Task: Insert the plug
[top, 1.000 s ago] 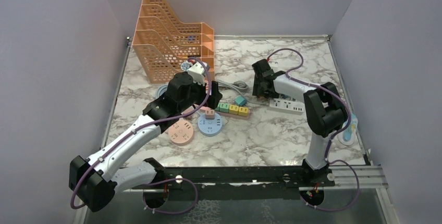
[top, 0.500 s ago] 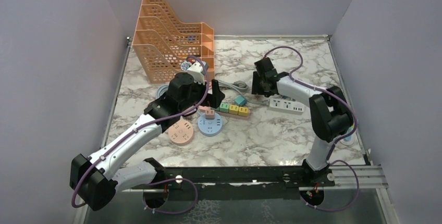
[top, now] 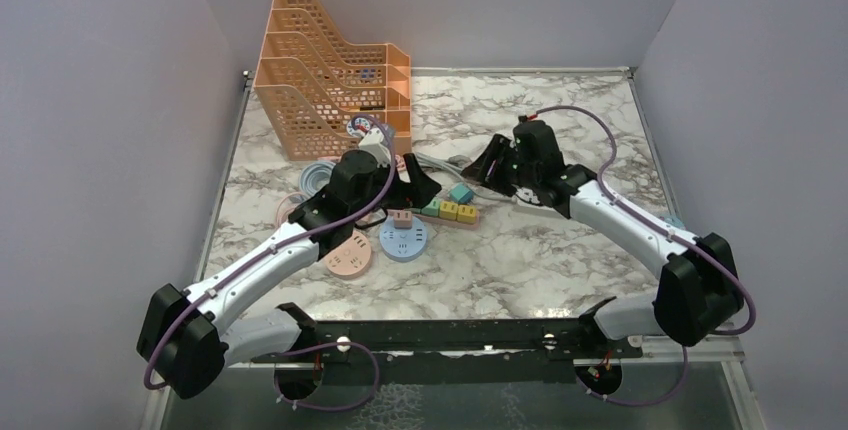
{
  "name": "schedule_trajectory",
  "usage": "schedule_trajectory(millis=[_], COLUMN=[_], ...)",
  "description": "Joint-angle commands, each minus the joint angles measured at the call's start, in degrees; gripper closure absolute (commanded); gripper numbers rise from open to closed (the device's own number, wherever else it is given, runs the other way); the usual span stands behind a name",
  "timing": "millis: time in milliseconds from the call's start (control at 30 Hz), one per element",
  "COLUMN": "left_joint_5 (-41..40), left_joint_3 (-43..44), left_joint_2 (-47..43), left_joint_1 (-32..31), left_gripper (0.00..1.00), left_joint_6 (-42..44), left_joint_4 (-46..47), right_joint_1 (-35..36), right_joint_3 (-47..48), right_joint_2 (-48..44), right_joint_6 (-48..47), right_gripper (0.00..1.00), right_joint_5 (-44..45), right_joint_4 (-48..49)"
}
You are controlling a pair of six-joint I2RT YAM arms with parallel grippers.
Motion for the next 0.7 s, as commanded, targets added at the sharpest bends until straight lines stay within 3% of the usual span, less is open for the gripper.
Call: schedule_trajectory(millis=[0, 300, 533, 667], left_joint_5=[-1.29, -19.75, -24.97, -24.93], left_joint_3=[-1.03, -4.65, -7.72, -7.03], left_joint_2=[1.44, 0.39, -0.98, -0.02], left_joint_1=[-2.98, -12.12, -12.53, -12.57], left_gripper=[0.18, 0.29, 0.46, 0.49], left_joint_6=[-2.35, -2.24, -4.02, -2.95], left_joint_4=[7.82, 13.87, 19.3, 21.19], right_joint_1=[4.34, 11.38, 12.32, 12.48], right_joint_3=[-1.93, -0.86, 0.42, 1.22], right_joint_2=[-4.76, -6.22, -6.05, -5.12], right_joint_6=[17.23, 34.41, 39.03, 39.82], right_gripper=[0.6, 0.6, 0.6, 0.6], right_joint_5=[-1.06, 3.18, 2.62, 1.66], right_joint_4=[3.29, -0.71, -0.87, -0.09])
